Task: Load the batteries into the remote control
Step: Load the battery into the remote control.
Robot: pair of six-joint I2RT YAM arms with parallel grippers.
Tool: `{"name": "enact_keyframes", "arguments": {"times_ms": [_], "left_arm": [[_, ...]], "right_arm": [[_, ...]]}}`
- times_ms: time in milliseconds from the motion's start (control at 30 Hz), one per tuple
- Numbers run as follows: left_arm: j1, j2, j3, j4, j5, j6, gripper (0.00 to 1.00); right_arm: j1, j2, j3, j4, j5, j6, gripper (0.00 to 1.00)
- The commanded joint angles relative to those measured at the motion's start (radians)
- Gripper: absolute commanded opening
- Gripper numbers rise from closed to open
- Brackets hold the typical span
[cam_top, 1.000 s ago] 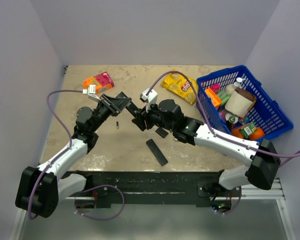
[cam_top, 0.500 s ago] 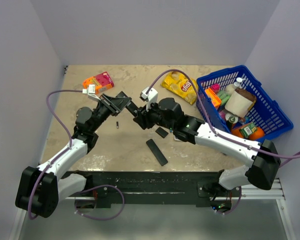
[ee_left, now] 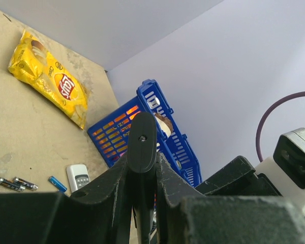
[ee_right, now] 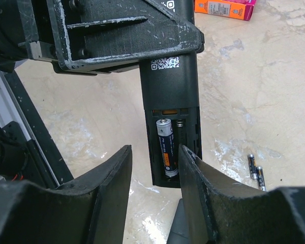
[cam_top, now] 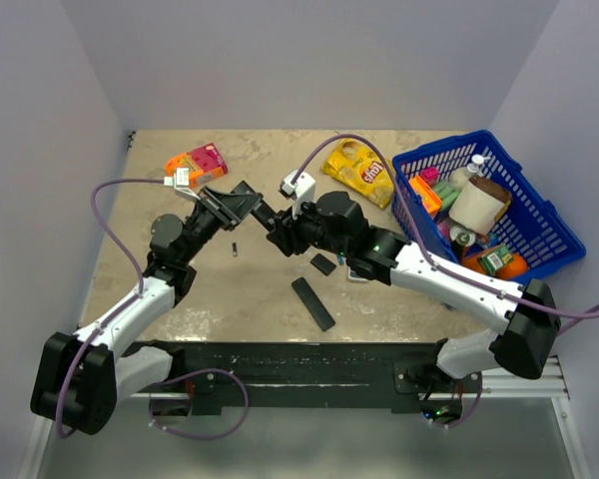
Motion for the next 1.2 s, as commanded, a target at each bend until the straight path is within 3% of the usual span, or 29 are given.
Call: {"name": "enact_keyframes", "arguments": {"times_ms": [0,300,1167], "left_arm": [[0.001,-0.021,0.027,0.089,0.030,-0.019,0.00],[0.001,-0.015,0.032,0.107,0.047,-0.022,0.00],[0.001,-0.002,0.035,0.141,0.084,-0.033,0.00]], "right_arm": [[-0.017,-0.012,0.040,-0.015,0.020,0.001,0.46],[-0.037,-0.015,0.052,-0.024,0.020,0.007,0.46],[-0.053,-0.019,0.051,0.013,-0.025,0.009,0.09]]}}
